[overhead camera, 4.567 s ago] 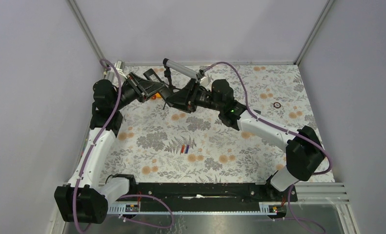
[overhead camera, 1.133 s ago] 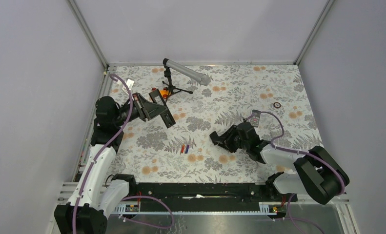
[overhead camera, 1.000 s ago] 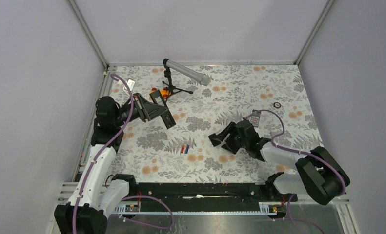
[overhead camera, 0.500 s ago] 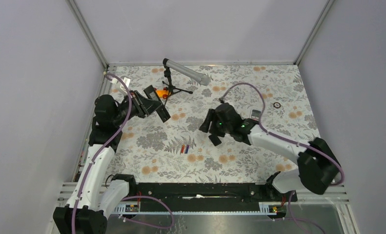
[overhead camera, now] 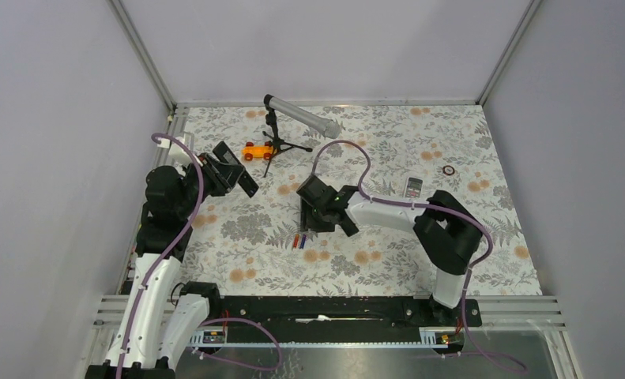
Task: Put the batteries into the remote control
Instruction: Pick up the battery from the center of the board.
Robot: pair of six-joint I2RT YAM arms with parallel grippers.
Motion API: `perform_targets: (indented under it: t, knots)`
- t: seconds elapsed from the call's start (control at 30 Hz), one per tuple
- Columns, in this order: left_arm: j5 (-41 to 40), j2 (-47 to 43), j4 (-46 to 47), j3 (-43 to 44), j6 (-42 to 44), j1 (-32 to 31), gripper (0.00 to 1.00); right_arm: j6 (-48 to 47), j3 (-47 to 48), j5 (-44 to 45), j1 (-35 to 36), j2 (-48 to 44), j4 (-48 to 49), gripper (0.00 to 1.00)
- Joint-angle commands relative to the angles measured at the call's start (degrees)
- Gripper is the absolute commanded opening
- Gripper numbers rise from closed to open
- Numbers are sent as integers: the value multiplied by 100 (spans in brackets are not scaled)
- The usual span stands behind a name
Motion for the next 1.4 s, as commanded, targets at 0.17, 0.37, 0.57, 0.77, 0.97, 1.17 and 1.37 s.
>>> perform_targets:
  t: [0.17,0.37,0.57,0.77,0.97,1.17,1.37]
  knots:
    - [-393,-116,-3,175,174,19,0,-52,631,-8,40,679,-314,50]
    - [-380,-135,4,88,170,19,0,-63,924,-81,71,920,-644,48]
    - [-365,-117,83,47,113,19,0,-143,928,-29,132,858,-692,47]
    - [-398,-100,70,73,108,19,0,-272,1143,21,231,959,-912,45]
    - [-451,-77,33,100,117,19,0,-366,1415,13,282,1134,-1206,44]
    - [-484,-41,-15,152,151,19,0,-290,1579,-79,353,1325,-1506,42]
    - [-497,-50,-7,103,152,10,0,-172,1608,-83,384,1465,-1540,34]
